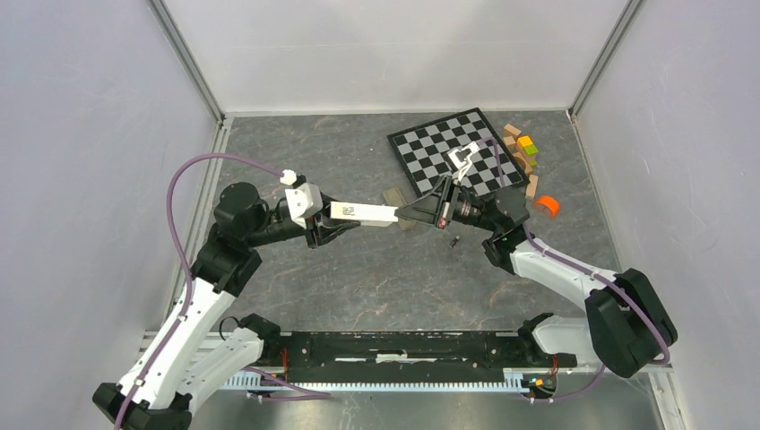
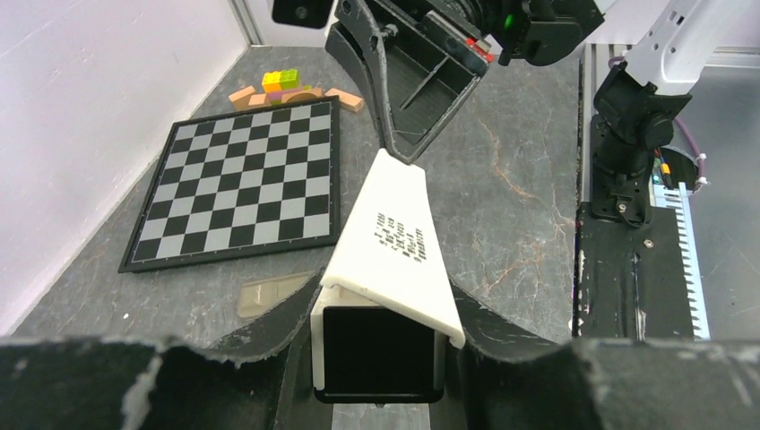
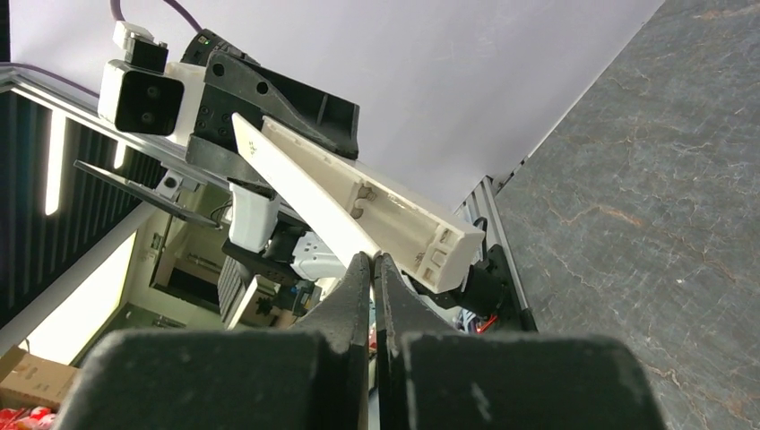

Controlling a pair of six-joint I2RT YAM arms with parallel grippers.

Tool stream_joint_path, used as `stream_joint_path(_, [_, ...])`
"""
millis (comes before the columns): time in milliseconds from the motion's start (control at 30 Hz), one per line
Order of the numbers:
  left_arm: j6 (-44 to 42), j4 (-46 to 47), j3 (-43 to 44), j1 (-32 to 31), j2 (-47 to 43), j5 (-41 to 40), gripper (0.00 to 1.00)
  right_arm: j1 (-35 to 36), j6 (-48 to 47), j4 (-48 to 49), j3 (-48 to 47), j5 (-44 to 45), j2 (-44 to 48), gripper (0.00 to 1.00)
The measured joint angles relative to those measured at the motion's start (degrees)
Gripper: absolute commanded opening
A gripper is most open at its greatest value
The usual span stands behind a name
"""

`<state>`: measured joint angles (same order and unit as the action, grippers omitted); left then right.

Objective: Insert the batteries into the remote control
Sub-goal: Remove the battery cover from the remote control.

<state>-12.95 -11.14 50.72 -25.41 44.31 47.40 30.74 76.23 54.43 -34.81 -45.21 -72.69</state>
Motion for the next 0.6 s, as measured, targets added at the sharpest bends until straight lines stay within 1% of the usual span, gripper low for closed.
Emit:
stream_joint_path(267, [0.0, -1.5, 0.0, 0.0, 0.2, -4.4, 0.02, -0.1, 1.9, 4.3, 3.4, 3.1, -0.1, 0.0])
stream_joint_path(433, [0.7, -2.8, -3.5, 0.0, -1.5, -11.5, 0.02, -0.8, 1.7, 4.7, 6.5, 5.6, -0.3, 0.0])
stream_joint_path(600, [3.1, -6.7, -7.7, 0.0, -4.8, -19.7, 0.02, -1.4, -1.2, 1.4, 9.6, 9.0, -0.5, 0.0])
